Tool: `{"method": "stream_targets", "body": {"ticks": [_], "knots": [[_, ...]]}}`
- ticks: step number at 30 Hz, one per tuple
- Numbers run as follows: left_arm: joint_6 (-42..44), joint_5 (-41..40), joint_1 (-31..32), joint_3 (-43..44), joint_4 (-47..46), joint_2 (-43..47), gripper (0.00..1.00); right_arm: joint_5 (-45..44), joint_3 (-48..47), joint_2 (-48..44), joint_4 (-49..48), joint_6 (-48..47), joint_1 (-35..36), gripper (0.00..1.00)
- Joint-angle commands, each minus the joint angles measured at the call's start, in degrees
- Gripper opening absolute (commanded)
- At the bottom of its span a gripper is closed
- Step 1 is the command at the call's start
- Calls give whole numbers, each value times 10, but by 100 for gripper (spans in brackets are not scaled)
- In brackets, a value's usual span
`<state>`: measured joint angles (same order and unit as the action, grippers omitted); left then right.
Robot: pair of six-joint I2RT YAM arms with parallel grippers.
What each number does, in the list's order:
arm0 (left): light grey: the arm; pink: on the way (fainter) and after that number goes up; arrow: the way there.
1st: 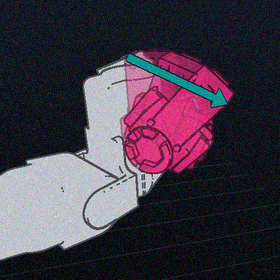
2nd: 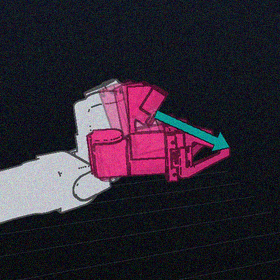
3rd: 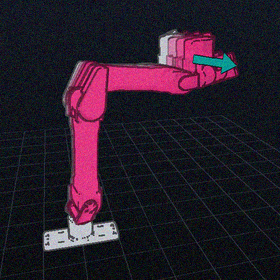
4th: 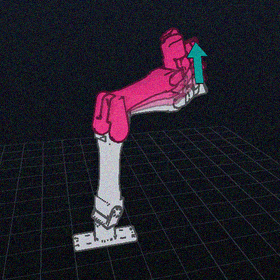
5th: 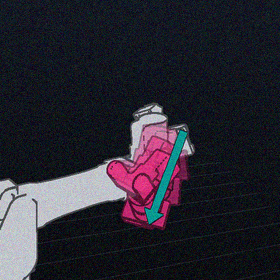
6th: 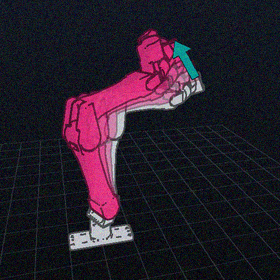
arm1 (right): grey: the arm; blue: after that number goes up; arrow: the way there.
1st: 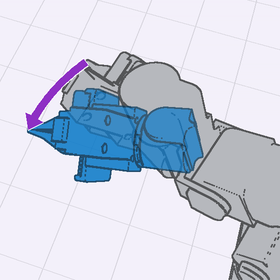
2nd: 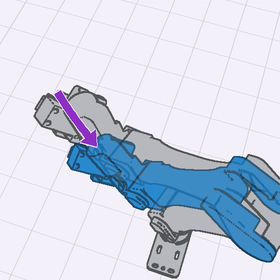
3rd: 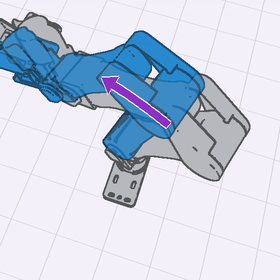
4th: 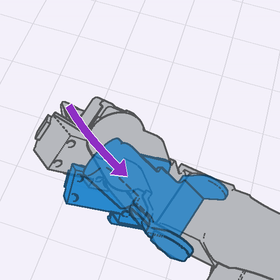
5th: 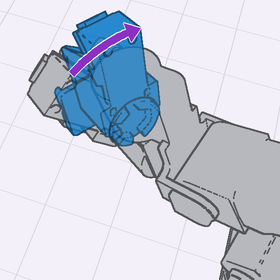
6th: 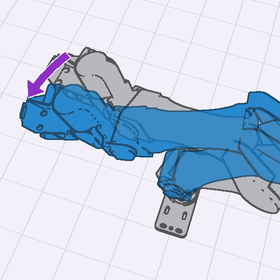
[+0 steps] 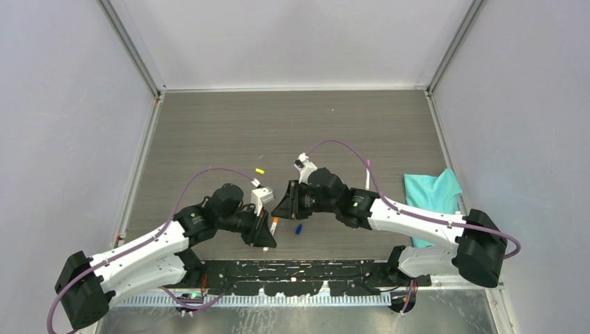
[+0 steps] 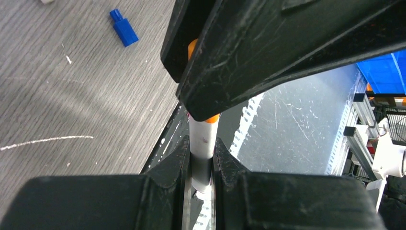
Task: Insert the pens into the pen caps
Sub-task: Press the pen cap onto the pen, then place the pen at the center of the board.
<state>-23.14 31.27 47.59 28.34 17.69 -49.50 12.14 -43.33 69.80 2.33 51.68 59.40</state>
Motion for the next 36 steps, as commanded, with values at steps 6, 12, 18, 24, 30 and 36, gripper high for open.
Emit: {"method": "stream_targets", "body": {"ticks": [6, 12, 18, 24, 30, 36], "knots": [[33, -28, -47, 86, -197, 7, 50, 28, -75, -79, 218, -41, -52, 1], [76, -59, -46, 104, -67, 51, 90, -110, -175, -113, 339, -139, -179, 1], [108, -157, -95, 229, 95, 30, 98, -231, -230, -65, 455, -248, -288, 1], [107, -82, -301, 275, 118, -6, 98, -178, -237, 36, 430, -319, -398, 1], [141, -194, -327, 251, 116, 0, 98, -130, -284, 159, 425, -377, -478, 1], [175, -238, -326, 206, 123, 14, 98, -132, -349, 278, 427, -405, -506, 1]]}}
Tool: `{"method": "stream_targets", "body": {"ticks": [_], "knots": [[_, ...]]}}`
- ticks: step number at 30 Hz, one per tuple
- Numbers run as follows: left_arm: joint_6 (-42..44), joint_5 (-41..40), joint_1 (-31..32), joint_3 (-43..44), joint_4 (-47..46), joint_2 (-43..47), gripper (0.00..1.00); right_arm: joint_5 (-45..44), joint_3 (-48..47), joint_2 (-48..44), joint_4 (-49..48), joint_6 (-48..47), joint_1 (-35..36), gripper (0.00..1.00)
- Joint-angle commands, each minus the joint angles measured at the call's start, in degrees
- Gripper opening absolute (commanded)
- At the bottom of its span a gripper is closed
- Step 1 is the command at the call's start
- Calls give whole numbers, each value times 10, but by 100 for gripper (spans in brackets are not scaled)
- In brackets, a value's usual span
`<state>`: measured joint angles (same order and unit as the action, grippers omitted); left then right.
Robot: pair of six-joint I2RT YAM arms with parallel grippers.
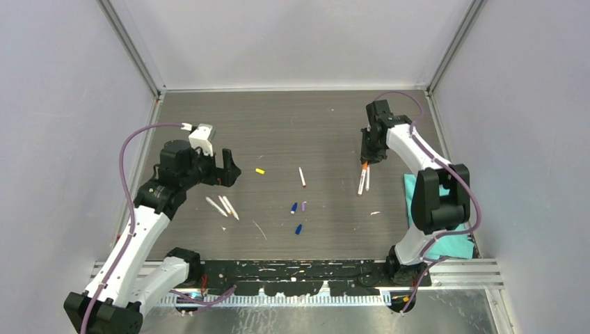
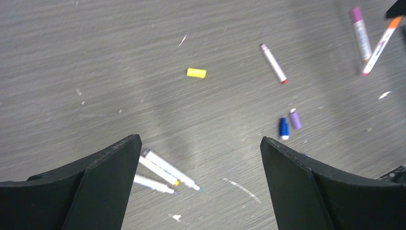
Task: Insert the pens into the pen caps
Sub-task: Place the pen at the center of the board.
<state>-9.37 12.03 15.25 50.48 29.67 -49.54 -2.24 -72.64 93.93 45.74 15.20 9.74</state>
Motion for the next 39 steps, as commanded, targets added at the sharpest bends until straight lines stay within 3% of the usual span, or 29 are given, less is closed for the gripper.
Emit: {"method": "stream_targets", "body": {"ticks": [1, 8, 23, 27, 33, 39], "knots": [[40, -56, -3, -15, 6, 15, 98, 11, -72, 56, -4, -44, -10, 1], [49, -72, -3, -20, 10, 18, 98, -13, -145, 163, 10, -60, -10, 7], [51, -84, -3, -18, 13, 6, 98, -45, -148, 177, -18, -51, -11, 58], [26, -83, -3, -19, 23, 13, 98, -33, -152, 143, -16, -47, -10, 61], [-85, -75, -4, -38, 43, 33, 100, 37, -105, 39, -38, -35, -6, 62], [-215, -126, -4, -112, 65, 47, 89, 111, -4, -80, -87, 2, 4, 63]]}}
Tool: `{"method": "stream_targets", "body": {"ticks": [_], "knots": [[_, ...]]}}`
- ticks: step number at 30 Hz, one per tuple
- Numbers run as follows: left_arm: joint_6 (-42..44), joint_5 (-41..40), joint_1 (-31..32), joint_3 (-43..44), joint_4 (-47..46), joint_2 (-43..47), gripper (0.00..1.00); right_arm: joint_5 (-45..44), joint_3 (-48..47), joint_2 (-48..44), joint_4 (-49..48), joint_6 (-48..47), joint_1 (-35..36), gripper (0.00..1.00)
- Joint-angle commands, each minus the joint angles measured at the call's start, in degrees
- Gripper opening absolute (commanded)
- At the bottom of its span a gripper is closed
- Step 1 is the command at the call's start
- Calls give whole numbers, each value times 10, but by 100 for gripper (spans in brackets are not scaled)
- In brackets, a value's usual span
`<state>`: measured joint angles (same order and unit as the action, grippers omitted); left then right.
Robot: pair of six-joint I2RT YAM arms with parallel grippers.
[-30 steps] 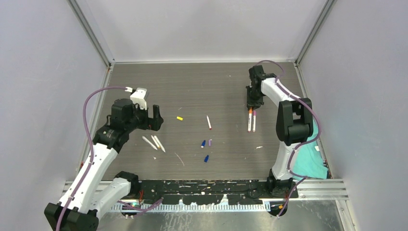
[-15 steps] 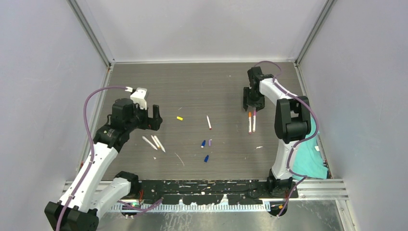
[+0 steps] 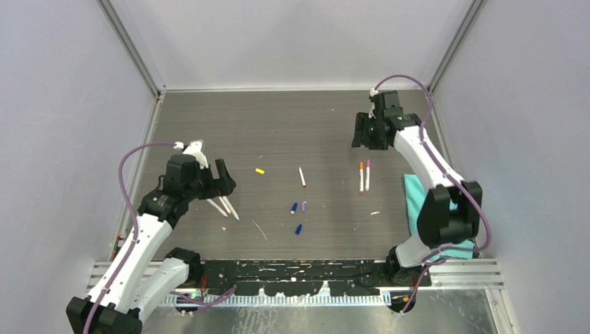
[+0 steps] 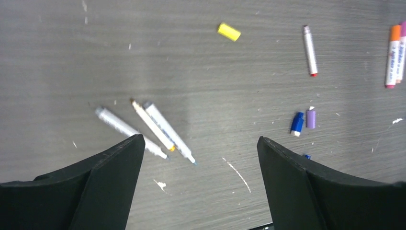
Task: Insert the pens into the pen caps
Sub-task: Place the pen at the center of the board, then pick up the pen from the center of the board.
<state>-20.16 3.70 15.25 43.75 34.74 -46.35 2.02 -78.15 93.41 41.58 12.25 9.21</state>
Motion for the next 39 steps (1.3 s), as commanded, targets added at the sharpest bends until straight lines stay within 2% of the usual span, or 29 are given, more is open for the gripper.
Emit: {"method": "stream_targets", "body": {"ticks": [1, 4, 10, 24, 31, 34, 39], "knots": [[-126, -64, -4, -59, 12, 19, 83, 81, 66, -91, -53, 40, 10, 63], [-184, -110, -7, -96, 0, 23, 71, 105, 97, -132, -60, 53, 18, 63], [-248, -164, -16, -125, -22, -9, 58, 133, 122, -183, -57, 64, 36, 63], [-257, -189, -35, -106, -36, -115, 54, 145, 156, -207, -70, 98, 72, 63], [-250, -188, -37, -105, -61, -155, 49, 160, 163, -221, -76, 116, 87, 63], [-247, -188, -38, -104, -70, -171, 43, 158, 168, -225, -76, 121, 91, 63], [-239, -196, -38, -103, -84, -183, 43, 156, 173, -234, -76, 128, 100, 63]]}}
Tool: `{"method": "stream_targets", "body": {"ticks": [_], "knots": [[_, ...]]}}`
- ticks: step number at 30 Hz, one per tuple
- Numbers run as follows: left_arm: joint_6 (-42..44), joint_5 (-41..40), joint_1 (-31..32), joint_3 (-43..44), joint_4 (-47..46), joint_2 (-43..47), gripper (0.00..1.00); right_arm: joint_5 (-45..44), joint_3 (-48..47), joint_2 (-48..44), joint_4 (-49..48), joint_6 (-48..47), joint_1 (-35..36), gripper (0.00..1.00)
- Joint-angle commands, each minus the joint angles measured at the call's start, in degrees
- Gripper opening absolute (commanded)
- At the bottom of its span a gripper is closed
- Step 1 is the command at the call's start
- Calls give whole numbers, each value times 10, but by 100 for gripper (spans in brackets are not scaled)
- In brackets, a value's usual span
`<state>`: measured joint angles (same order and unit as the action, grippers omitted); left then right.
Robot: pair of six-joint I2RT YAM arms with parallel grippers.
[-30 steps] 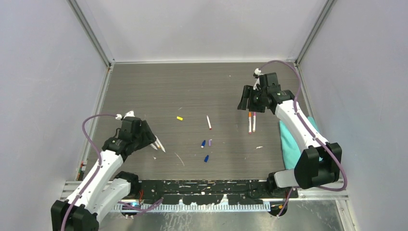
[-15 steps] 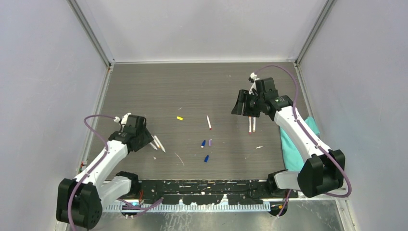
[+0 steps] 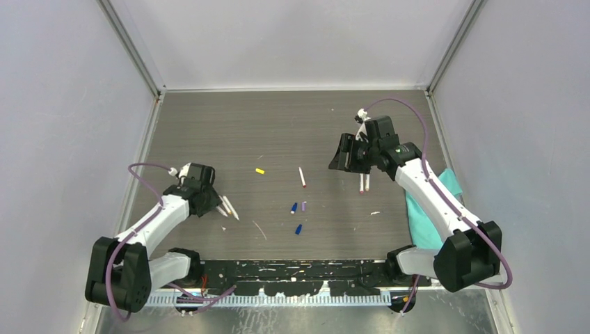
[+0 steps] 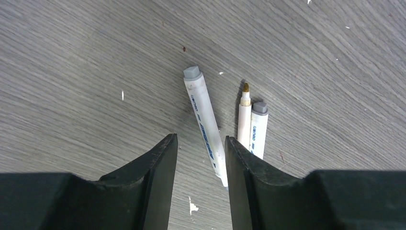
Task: Insert the pens into the pen caps
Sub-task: Pick up the pen from the center of the board.
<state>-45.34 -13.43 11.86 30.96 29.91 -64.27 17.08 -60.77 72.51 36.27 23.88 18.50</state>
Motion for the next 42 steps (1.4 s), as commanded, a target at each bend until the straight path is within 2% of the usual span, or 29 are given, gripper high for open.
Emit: {"method": "stream_targets", "body": {"ticks": [1, 11, 17, 21, 34, 42], "knots": [[14, -25, -5, 26, -37, -7, 42, 4, 2, -26, -23, 14, 10, 63], [20, -23, -5, 29, -65, -39, 38, 1, 13, -30, -23, 19, 24, 63], [18, -20, -7, 21, -72, -45, 29, -1, 17, -36, -23, 23, 29, 63], [14, -22, -8, 9, -75, -42, 32, -2, 19, -41, -23, 26, 34, 63], [12, -10, -10, 8, -56, -57, 30, -5, 41, -66, -22, 37, 42, 63], [0, 2, -11, 7, -29, -54, 6, -3, 41, -77, -19, 36, 44, 64]]}}
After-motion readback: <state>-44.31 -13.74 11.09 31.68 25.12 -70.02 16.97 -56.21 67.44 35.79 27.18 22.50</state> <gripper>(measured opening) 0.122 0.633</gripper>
